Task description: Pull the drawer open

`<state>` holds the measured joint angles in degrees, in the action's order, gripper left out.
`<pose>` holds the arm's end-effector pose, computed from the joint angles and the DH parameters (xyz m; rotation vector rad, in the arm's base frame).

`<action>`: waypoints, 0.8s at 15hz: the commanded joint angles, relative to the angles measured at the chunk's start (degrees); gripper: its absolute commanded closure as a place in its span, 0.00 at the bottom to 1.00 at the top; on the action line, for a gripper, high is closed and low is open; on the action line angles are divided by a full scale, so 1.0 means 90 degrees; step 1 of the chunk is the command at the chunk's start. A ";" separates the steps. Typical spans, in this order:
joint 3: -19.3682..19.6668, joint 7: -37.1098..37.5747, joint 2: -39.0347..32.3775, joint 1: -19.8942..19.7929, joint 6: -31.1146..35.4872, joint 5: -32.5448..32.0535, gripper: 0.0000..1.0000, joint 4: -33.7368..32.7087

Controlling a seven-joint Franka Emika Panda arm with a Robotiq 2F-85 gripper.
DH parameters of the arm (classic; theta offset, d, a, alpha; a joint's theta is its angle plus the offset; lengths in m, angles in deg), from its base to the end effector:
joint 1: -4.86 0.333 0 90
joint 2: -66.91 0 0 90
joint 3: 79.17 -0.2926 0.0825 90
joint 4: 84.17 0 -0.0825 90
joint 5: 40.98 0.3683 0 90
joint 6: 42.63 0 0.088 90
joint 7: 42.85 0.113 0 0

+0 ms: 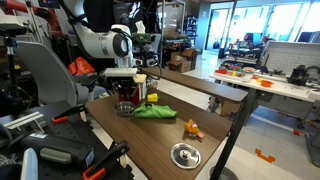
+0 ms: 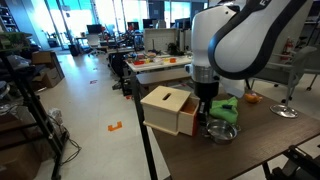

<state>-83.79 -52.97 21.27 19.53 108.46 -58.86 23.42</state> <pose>0.5543 0.2021 0.0720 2.8303 1.1401 -0.0325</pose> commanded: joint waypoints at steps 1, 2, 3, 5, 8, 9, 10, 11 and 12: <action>0.0007 -0.0174 0.0105 -0.0068 0.0089 -0.0129 0.93 0.0398; 0.0018 -0.0176 0.0116 -0.0063 0.0117 -0.0142 0.93 0.0434; 0.0028 -0.0173 0.0123 -0.0059 0.0129 -0.0153 0.93 0.0456; 0.0034 -0.0179 0.0129 -0.0065 0.0111 -0.0158 0.93 0.0471; 0.0041 -0.0181 0.0106 -0.0061 0.0029 -0.0159 0.47 0.0432; 0.0040 -0.0207 0.0095 -0.0061 -0.0013 -0.0163 0.42 0.0462; 0.0046 -0.0215 0.0074 -0.0057 -0.0031 -0.0167 0.34 0.0494; 0.0049 -0.0222 0.0060 -0.0057 -0.0042 -0.0169 0.27 0.0535; 0.0056 -0.0224 0.0037 -0.0055 -0.0048 -0.0172 0.19 0.0559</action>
<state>-83.38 -54.04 21.58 19.31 109.06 -59.48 27.51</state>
